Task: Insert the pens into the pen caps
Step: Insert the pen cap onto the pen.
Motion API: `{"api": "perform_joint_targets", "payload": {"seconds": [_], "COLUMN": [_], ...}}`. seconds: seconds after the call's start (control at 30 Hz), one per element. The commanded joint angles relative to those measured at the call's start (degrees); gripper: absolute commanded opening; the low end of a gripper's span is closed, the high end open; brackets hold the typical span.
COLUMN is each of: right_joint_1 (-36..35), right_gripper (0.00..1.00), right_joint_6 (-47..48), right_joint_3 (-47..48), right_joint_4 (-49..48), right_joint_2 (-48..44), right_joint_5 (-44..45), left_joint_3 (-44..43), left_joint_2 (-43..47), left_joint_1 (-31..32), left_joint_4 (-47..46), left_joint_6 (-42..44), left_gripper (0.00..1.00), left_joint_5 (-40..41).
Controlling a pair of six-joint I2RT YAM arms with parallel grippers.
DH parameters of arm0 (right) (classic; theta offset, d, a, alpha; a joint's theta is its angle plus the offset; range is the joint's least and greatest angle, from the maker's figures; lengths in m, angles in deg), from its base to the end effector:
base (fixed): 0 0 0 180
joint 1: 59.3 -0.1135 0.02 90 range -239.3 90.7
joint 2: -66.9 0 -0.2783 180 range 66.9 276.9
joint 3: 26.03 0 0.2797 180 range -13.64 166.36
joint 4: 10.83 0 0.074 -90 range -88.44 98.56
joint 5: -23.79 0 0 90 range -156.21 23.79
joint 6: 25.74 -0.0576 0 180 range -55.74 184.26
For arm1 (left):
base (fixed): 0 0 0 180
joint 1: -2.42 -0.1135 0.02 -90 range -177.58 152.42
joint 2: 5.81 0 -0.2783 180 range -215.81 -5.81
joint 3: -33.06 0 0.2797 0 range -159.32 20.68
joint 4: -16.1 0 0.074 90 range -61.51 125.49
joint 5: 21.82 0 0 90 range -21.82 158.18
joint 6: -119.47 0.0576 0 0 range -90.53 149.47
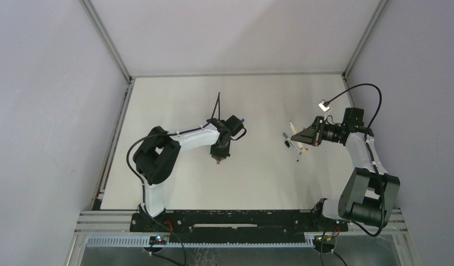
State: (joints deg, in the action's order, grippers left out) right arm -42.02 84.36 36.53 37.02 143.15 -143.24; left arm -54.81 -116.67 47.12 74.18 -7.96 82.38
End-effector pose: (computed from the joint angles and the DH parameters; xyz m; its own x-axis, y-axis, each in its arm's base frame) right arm 0.2717 -0.0257 0.2412 -0.6589 0.1242 -0.7419 -0.6423 0.4205 0.6408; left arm 0.2919 -0.2690 0.1360 -0.9556 0.1167 -0.2706 0.0932 0.9908 0.0981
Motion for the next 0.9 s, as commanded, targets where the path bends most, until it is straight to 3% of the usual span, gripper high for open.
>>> {"api": "perform_joint_targets", "payload": {"seconds": [0.0, 0.4, 0.57, 0.73, 0.87], "right_joint_1": [0.48, 0.83, 0.91, 0.92, 0.92], "right_gripper": [0.00, 0.00, 0.00, 0.00, 0.00], "right_joint_6": [1.08, 1.08, 1.28, 2.73, 6.53], "right_joint_3": [0.63, 0.69, 0.80, 0.80, 0.80], "right_joint_4": [0.04, 0.03, 0.31, 1.39, 4.22], "right_joint_2": [0.15, 0.12, -0.11, -0.61, -1.58], "right_joint_5": [-1.28, -1.80, -1.97, -2.65, -3.88], "left_joint_3": [2.39, 4.97, 5.79, 5.07, 4.66], "left_joint_2": [-0.79, -2.42, -2.55, -2.37, 0.41], "left_joint_1": [-0.06, -0.05, 0.03, 0.20, 0.55], "left_joint_4": [-3.55, -2.20, -1.68, -1.40, -2.10], "left_joint_6": [1.63, 0.49, 1.21, 1.88, 1.51], "left_gripper": [0.22, 0.27, 0.19, 0.02, 0.00], "left_joint_5": [-3.43, -5.25, -5.06, -4.67, -2.76]}}
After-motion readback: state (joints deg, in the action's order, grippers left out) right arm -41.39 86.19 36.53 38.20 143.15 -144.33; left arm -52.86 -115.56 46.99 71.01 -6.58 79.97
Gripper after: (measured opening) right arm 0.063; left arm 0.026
